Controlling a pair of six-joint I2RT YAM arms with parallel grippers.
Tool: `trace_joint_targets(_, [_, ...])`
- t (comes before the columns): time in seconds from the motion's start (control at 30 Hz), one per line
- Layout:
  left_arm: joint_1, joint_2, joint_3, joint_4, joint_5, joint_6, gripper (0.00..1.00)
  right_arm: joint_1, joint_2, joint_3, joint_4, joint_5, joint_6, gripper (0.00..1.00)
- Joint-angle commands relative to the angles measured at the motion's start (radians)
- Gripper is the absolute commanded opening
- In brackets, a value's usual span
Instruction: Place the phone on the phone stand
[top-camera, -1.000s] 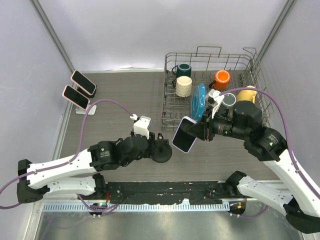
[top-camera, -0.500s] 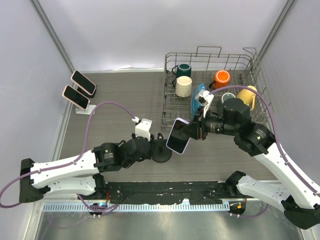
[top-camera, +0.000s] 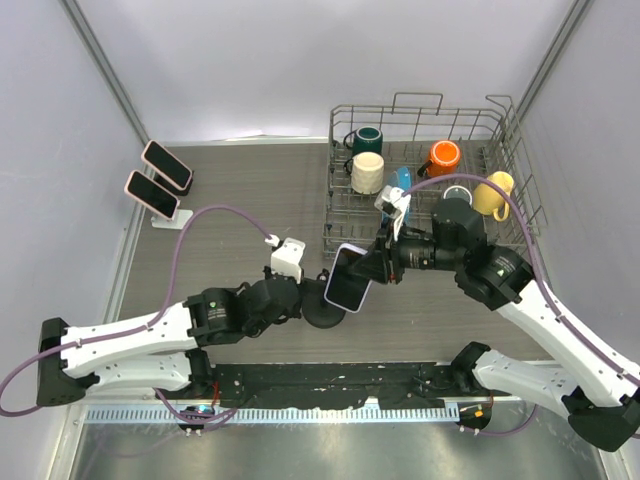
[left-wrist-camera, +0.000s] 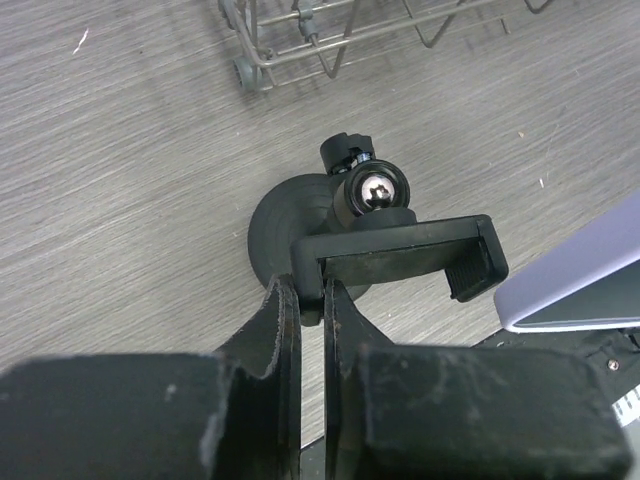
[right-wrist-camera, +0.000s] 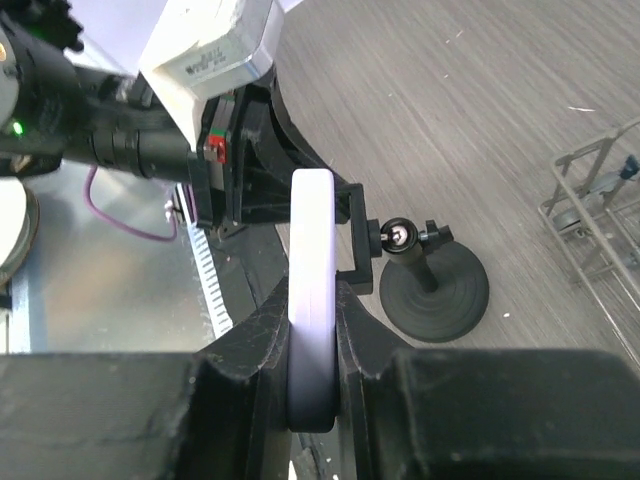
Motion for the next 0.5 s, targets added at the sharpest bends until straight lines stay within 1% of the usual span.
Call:
trace_joint_targets(0.0, [0.021,-0.066,-0.041,0.095,0.106,0.158,0.01,0.017,-0.016,-0.040,0.116,-0.132,-0.137,0.01])
trace_joint_targets(0.07, [0.050,-0.109,-0.073,0.095,0.149,0.205,0.00,0.035,-0.025,-0.077,0.162,-0.203,-0.180,0.01])
trace_joint_targets(0.1, [0.065,-0.124,-0.085,0.110,0.237,0.238,0.00,0.048,-0.027,-0.114,0.224,-0.229,-0.201,0.01])
trace_joint_targets(0.13, [0.082,-0.137,-0.090,0.111,0.276,0.289,0.00,0.075,-0.018,-0.129,0.264,-0.251,-0.209,0.01])
trace_joint_targets(0.17, [0.113,-0.160,-0.095,0.108,0.321,0.315,0.00,0.095,-0.011,-0.140,0.347,-0.290,-0.214,0.01])
trace_joint_targets(0.2, [0.125,-0.166,-0.095,0.104,0.359,0.338,0.00,0.112,-0.002,-0.160,0.401,-0.297,-0.208,0.01])
trace_joint_targets(0.23, [0.137,-0.174,-0.093,0.104,0.429,0.379,0.00,0.159,0.016,-0.169,0.453,-0.300,-0.206,0.01])
trace_joint_targets(0.27, [0.162,-0.186,-0.098,0.107,0.456,0.393,0.00,0.181,0.030,-0.175,0.548,-0.304,-0.209,0.01])
trace_joint_targets(0.3, [0.176,-0.191,-0.098,0.118,0.486,0.407,0.00,0.199,0.044,-0.175,0.588,-0.312,-0.220,0.01])
trace_joint_targets(0.33, [0.189,-0.191,-0.096,0.118,0.569,0.433,0.00,0.218,0.061,-0.172,0.623,-0.324,-0.221,0.01])
trace_joint_targets(0.37, [0.215,-0.189,-0.093,0.123,0.589,0.443,0.00,0.238,0.105,-0.162,0.675,-0.338,-0.227,0.01])
trace_joint_targets(0.43, [0.242,-0.184,-0.090,0.130,0.678,0.456,0.00,0.241,0.148,-0.155,0.722,-0.375,-0.235,0.01])
trace_joint_targets(0.47, [0.271,-0.181,-0.086,0.132,0.748,0.466,0.00,0.241,0.176,-0.155,0.760,-0.378,-0.238,0.01])
